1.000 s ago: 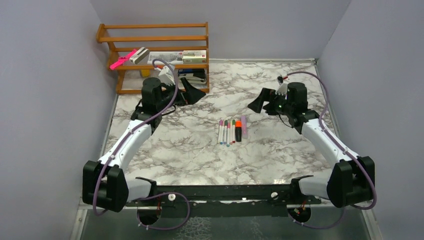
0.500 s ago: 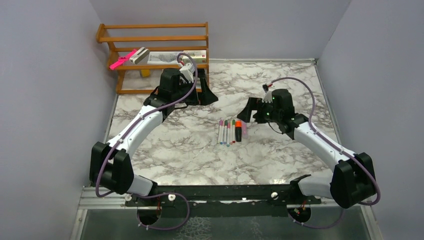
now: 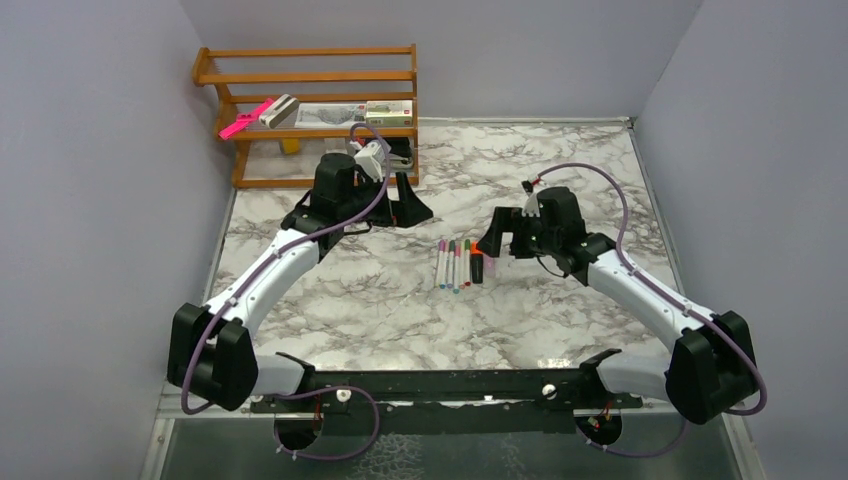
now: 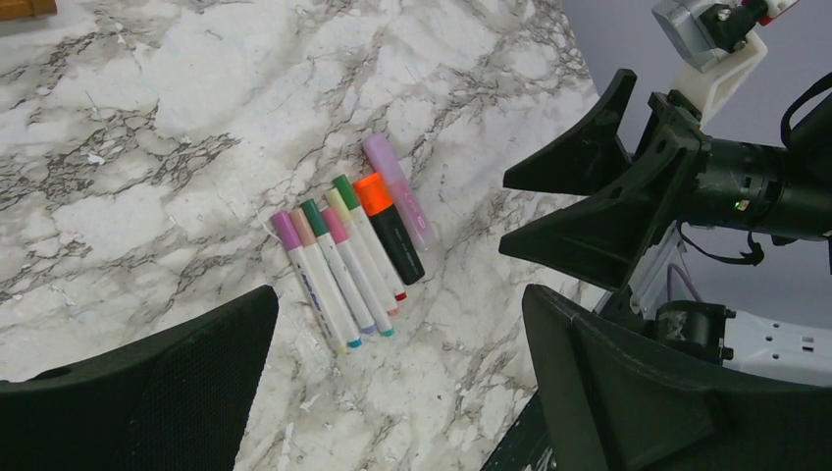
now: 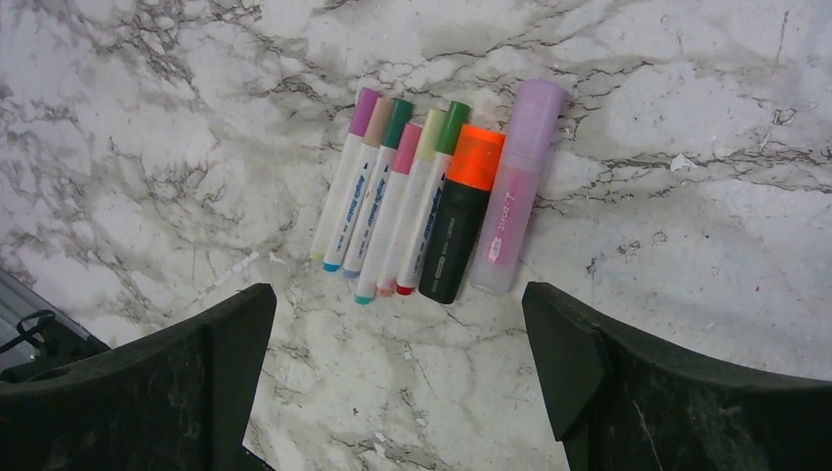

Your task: Open the pen caps

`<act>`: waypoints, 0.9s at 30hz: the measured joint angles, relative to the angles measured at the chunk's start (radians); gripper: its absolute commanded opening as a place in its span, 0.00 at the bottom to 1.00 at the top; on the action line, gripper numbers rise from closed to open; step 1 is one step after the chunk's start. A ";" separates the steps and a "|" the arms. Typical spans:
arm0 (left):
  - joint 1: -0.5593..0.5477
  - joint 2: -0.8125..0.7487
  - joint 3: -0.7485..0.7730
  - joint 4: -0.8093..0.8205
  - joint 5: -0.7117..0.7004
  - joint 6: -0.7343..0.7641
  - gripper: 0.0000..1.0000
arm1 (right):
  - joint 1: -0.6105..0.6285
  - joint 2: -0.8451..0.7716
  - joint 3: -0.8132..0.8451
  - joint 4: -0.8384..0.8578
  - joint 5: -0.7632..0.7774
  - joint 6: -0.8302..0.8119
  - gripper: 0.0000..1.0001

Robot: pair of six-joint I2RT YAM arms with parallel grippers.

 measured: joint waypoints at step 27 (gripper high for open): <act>-0.003 -0.142 -0.195 -0.022 -0.062 -0.044 0.99 | 0.000 0.110 0.015 -0.079 0.073 -0.036 0.51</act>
